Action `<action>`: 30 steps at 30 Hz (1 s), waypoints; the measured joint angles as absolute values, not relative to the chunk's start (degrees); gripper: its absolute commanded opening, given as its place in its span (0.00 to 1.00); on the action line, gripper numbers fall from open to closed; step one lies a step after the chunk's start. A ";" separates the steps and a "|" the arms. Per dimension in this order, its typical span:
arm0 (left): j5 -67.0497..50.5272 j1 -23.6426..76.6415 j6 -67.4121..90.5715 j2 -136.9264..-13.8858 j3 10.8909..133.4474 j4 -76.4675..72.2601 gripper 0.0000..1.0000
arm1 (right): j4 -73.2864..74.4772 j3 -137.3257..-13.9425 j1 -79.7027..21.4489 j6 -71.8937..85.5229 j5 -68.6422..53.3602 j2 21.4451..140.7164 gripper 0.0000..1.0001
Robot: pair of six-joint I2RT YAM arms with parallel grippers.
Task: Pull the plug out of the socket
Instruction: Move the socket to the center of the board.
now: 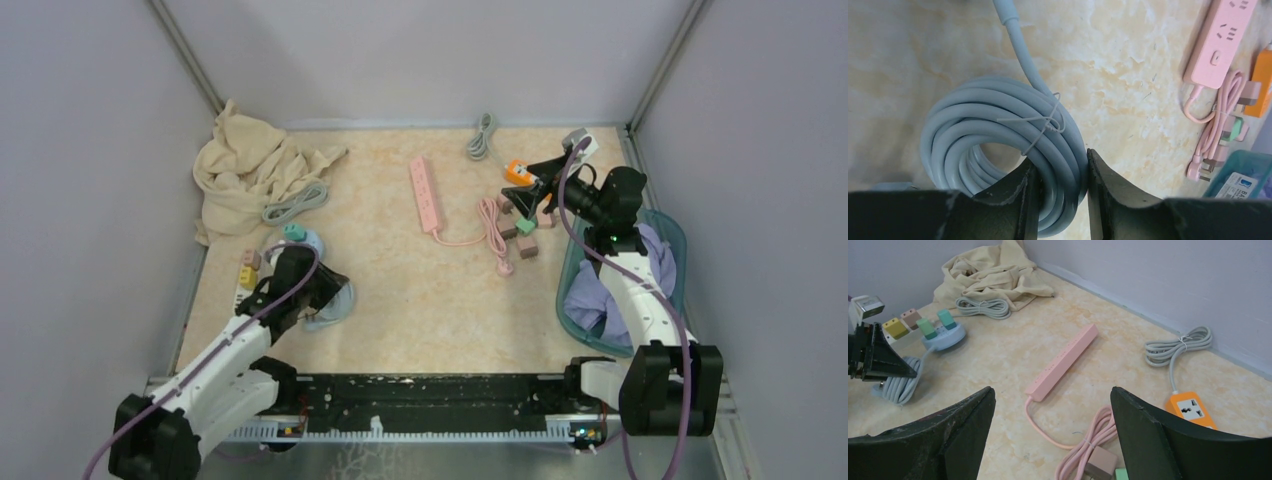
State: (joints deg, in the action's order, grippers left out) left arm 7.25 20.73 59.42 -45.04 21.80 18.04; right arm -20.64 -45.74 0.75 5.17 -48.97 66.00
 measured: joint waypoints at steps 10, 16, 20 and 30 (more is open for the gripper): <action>7.66 41.41 64.73 -76.69 42.78 19.75 0.03 | -20.80 -45.74 0.75 5.15 -48.97 66.00 0.85; 4.40 46.96 61.73 -91.96 56.16 19.14 0.04 | -21.06 -45.74 0.75 4.99 -48.95 66.00 0.85; -0.95 49.32 53.04 -98.63 61.67 16.95 0.04 | -21.06 -45.74 0.75 4.95 -48.97 66.00 0.85; -8.49 53.32 29.39 -101.97 61.76 14.39 0.06 | -21.06 -45.74 0.75 4.93 -48.95 66.00 0.85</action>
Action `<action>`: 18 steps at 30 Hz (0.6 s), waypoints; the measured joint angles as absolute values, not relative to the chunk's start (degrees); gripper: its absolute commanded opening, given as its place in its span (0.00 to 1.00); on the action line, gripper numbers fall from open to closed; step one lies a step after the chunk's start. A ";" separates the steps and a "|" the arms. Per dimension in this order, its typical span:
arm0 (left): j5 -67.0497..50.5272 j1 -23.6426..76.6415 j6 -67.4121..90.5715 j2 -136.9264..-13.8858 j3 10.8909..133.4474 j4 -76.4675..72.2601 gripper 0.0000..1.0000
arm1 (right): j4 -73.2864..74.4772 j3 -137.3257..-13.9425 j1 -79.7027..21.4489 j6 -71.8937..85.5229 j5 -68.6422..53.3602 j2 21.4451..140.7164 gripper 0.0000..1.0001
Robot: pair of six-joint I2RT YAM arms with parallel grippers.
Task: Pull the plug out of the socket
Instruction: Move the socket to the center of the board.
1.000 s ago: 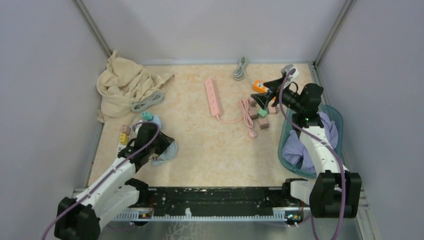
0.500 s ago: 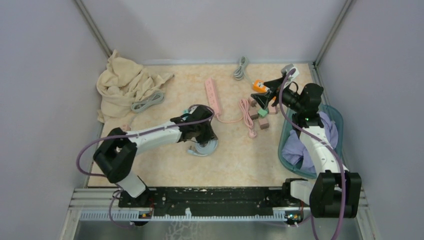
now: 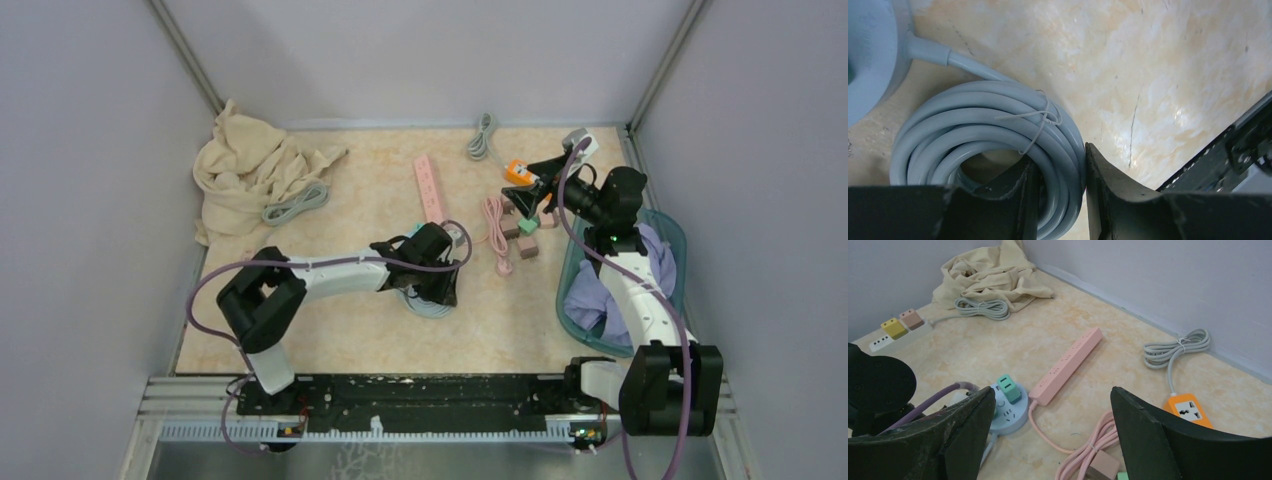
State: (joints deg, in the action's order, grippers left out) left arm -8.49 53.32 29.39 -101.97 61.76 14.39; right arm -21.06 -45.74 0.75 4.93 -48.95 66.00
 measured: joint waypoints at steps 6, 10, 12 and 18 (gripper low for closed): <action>-11.60 54.11 20.51 -97.14 55.75 12.82 0.20 | -21.08 -45.74 0.75 4.93 -48.95 66.00 0.85; -13.26 54.30 16.80 -91.94 49.87 12.43 0.29 | -21.10 -45.74 0.75 4.93 -48.97 66.00 0.85; -13.50 54.33 15.75 -89.41 47.40 12.95 0.33 | -21.15 -45.74 0.75 4.93 -48.97 66.00 0.85; -10.48 54.54 15.59 -87.44 45.65 14.33 0.48 | -21.30 -45.74 0.75 4.95 -48.97 66.00 0.85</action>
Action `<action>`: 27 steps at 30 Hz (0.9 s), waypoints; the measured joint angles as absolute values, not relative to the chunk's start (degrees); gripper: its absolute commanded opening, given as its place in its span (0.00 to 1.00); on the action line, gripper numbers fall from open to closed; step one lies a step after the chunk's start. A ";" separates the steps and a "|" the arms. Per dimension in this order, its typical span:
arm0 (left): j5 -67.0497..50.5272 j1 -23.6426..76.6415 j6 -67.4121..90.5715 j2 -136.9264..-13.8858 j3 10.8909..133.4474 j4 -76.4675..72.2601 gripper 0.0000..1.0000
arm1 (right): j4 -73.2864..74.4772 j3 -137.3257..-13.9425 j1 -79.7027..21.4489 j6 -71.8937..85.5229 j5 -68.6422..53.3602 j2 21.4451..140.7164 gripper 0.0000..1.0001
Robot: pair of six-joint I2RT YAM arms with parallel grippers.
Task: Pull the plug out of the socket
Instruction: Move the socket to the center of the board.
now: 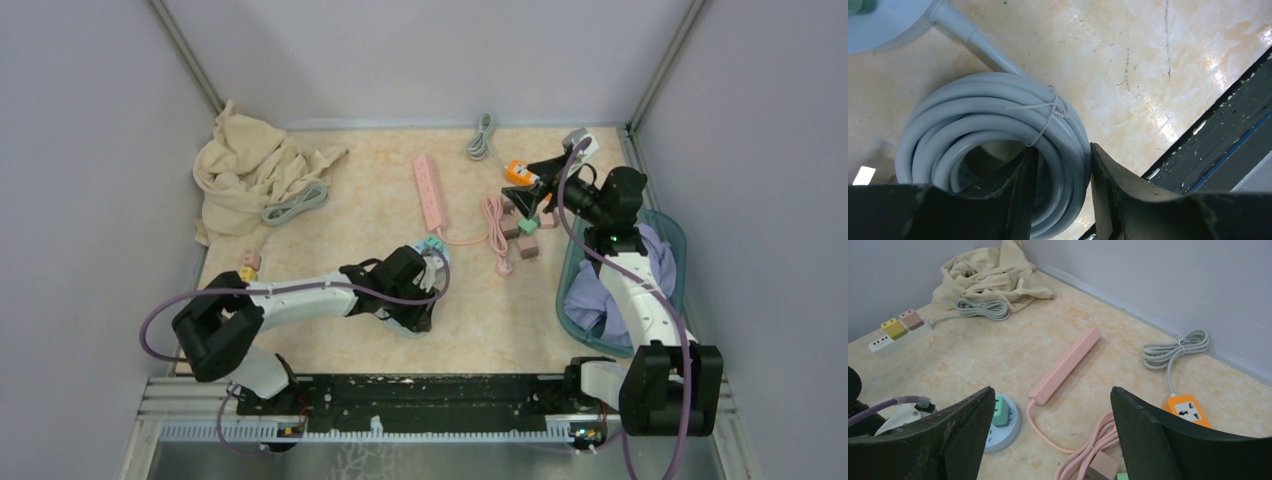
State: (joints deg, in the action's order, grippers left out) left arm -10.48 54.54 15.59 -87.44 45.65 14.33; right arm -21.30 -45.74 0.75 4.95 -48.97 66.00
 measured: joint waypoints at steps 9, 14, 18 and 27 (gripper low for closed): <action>-0.93 54.63 19.22 -78.46 43.48 18.04 0.81 | -21.41 -45.71 0.75 4.95 -48.95 66.00 0.85; 3.44 54.61 21.26 -67.16 41.56 18.11 0.82 | -21.43 -45.71 0.75 4.93 -48.95 66.00 0.85; 4.95 54.61 22.37 -60.95 40.66 17.43 0.81 | -21.43 -45.71 0.75 4.93 -48.95 66.00 0.85; 5.52 54.61 33.74 -50.19 24.71 -4.91 0.92 | -22.81 -43.77 0.75 4.97 -48.95 66.00 0.85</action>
